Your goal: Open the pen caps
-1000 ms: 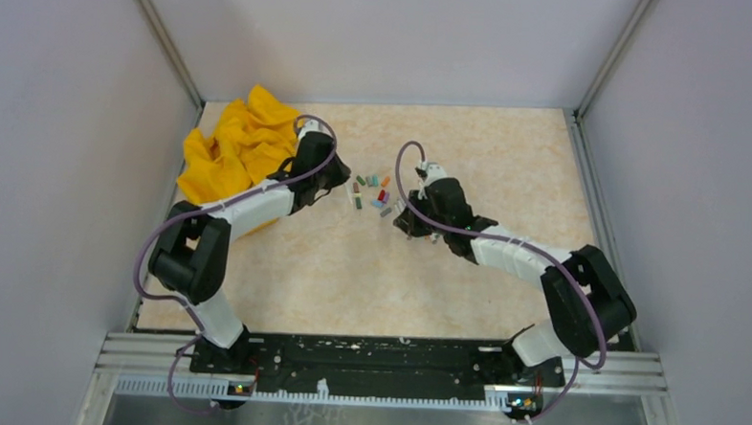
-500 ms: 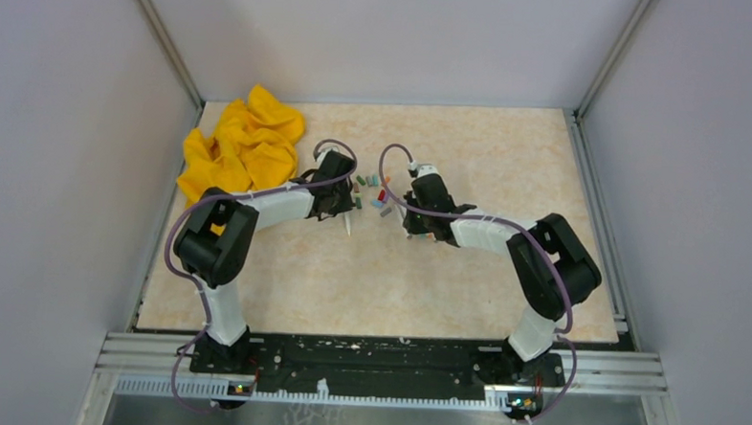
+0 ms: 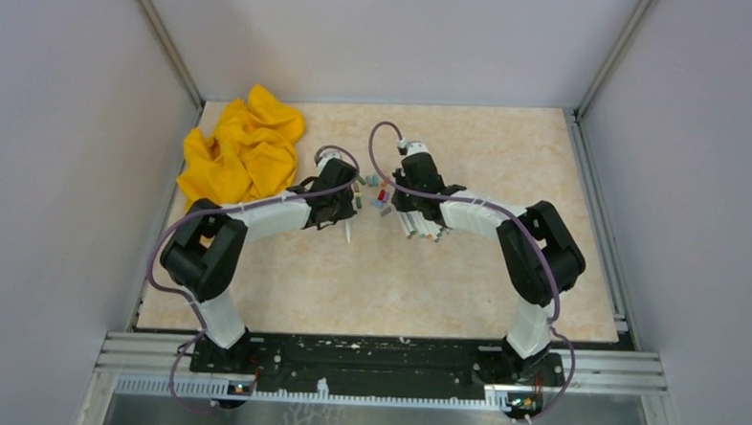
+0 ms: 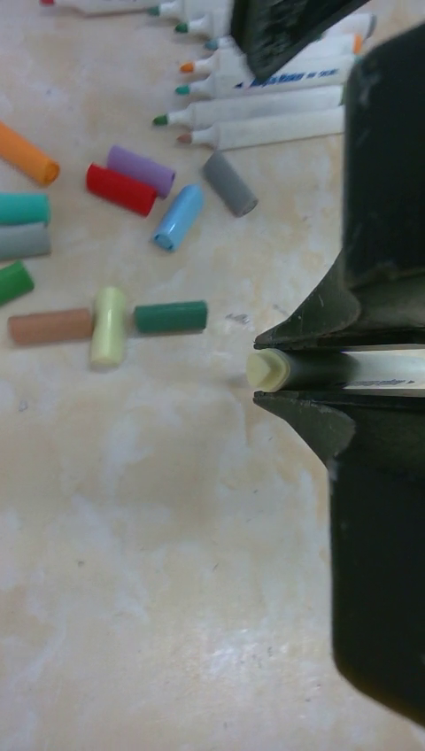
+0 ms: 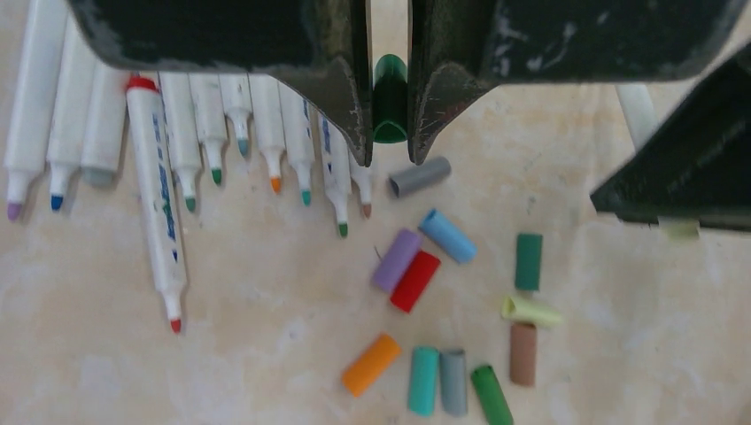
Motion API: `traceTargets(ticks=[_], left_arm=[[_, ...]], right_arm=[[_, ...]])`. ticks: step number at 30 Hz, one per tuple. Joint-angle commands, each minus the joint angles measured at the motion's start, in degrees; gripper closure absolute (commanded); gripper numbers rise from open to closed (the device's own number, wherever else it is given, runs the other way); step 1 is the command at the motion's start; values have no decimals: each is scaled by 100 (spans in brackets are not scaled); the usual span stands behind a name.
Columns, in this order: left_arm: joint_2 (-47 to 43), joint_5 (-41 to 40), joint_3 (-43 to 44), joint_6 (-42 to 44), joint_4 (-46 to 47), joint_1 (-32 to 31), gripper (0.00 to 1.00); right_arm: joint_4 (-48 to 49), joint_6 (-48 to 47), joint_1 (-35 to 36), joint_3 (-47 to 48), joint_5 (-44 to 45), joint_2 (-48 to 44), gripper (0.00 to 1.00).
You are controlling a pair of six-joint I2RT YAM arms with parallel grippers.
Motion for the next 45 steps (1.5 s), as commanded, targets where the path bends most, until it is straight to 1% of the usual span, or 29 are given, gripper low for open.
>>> traceTargets(ticks=[1,4,7,8,11,14,17,21,25,28,30,34,37,39,42,45], left_arm=[[-543,-298,-247,-265,-159,-298,100],[-721,-337,-353,-318,-156,-412,100],[-798,-348,-406,-355,-170,-487,100],[-805,-340,-424,-379,-157,-505,100],[-788,-285,-439,-433,-114,-560,100],[-738,-246,-410,-487,-56,-633,100],[-643,-187,-329,-536,9,-702,100],[-451,-44,-96,-649,106,-871,100],[-180,29,232,-761,88,-1080,100],[-13,86,370,-886,229,-1216,100],[116,103,421,-934,390,-1273,98],[512,163,683,-906,591,-1313,89],[771,153,926,-919,567,-1317,85],[907,117,1035,-983,540,-1322,80],[1066,39,1181,-1062,402,-1321,75],[1140,-16,1213,-1153,342,-1317,67]], right_arm=[[61,-124,90,801,-141,429,96],[67,-99,90,1149,-302,753,95],[66,-68,105,1410,-420,1028,91],[67,-56,113,1477,-440,1097,88],[66,-41,140,1556,-591,1234,72],[66,-41,142,1576,-619,1260,64],[105,-45,140,1520,-577,1148,58],[173,-82,140,1398,-493,868,57],[224,-156,106,1223,-166,514,57],[265,-179,-19,1005,17,185,57],[353,-164,-170,816,56,-49,56],[438,-125,-542,457,25,-474,56],[444,-119,-749,248,86,-761,55],[437,-139,-815,121,148,-925,54],[411,-176,-855,-7,212,-1143,53],[408,-176,-859,-116,222,-1255,53]])
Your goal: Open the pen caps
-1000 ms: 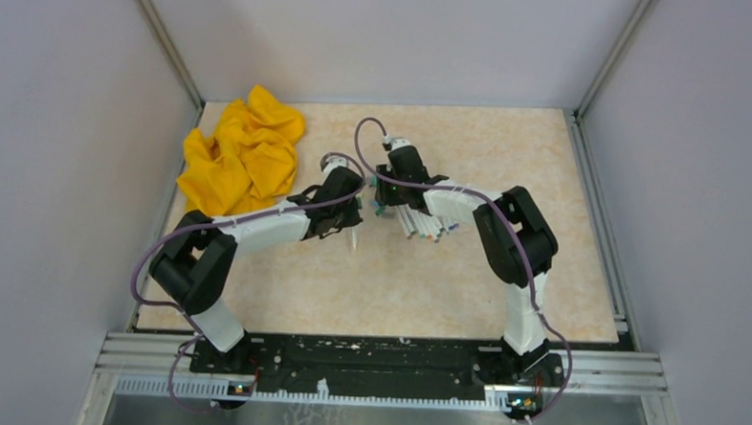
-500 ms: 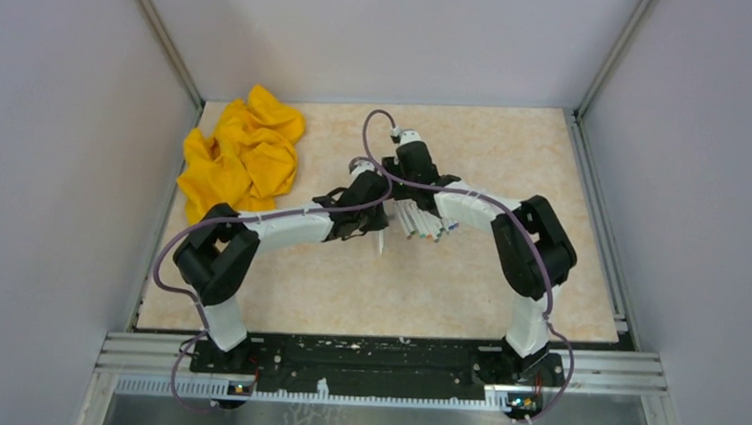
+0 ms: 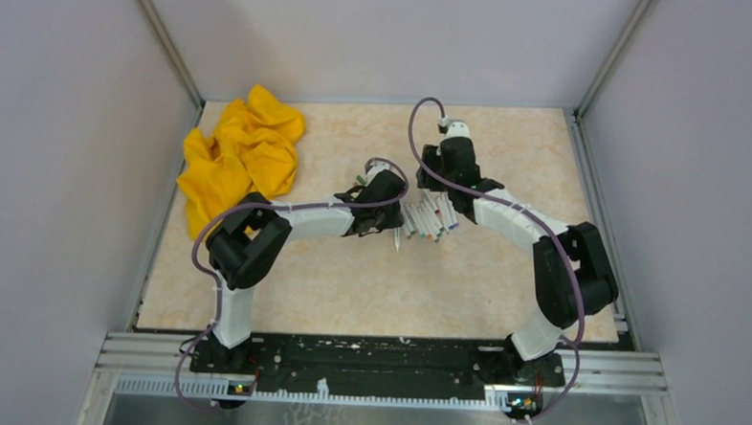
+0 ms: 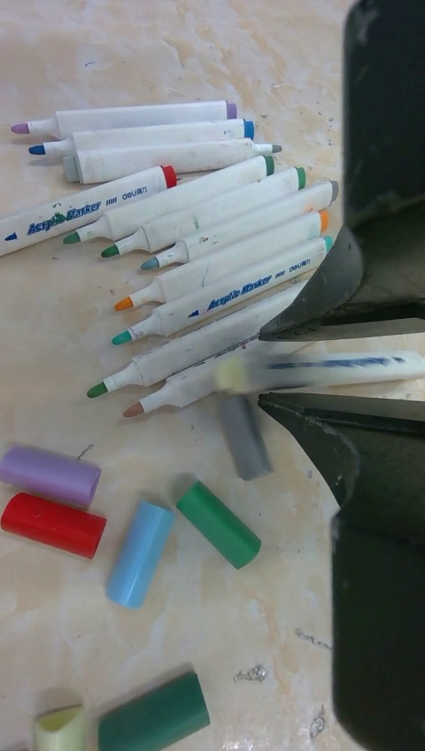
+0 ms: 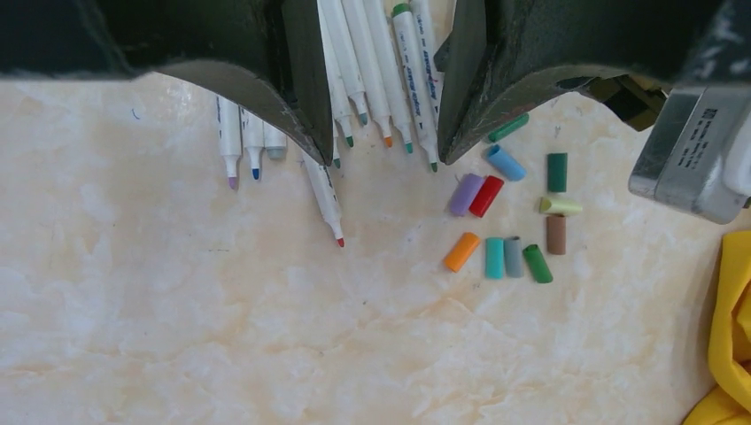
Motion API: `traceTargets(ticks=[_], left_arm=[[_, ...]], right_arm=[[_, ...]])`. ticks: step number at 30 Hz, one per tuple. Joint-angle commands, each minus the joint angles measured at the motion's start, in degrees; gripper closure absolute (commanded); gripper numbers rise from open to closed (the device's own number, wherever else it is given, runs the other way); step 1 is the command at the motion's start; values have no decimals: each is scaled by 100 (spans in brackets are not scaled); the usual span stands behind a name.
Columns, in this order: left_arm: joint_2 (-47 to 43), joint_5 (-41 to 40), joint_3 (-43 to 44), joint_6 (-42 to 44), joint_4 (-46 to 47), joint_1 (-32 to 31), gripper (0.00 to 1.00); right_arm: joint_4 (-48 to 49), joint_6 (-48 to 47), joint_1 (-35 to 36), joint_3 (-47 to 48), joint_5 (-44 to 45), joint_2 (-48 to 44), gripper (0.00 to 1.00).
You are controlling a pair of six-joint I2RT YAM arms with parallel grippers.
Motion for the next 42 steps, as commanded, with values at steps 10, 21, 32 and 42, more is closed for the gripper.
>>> traceTargets(ticks=[10,21,32,42], left_arm=[[-286,-696,355,-341,-509,-8,47],[-2923,-3225,-284,1093,-1132,11,1],[-5586,-4724,-3375,2307,1520,350,1],[-6833,-2711,-5389,3848,4035,1338,1]], right_arm=[[375,-125,21,-627,431,-899,48],[294,-496,21,-1246,1365,-2361,25],[420,-30,30,-1997,2578,-3466,1],[539,138,118,-2166,2911,-3579,1]])
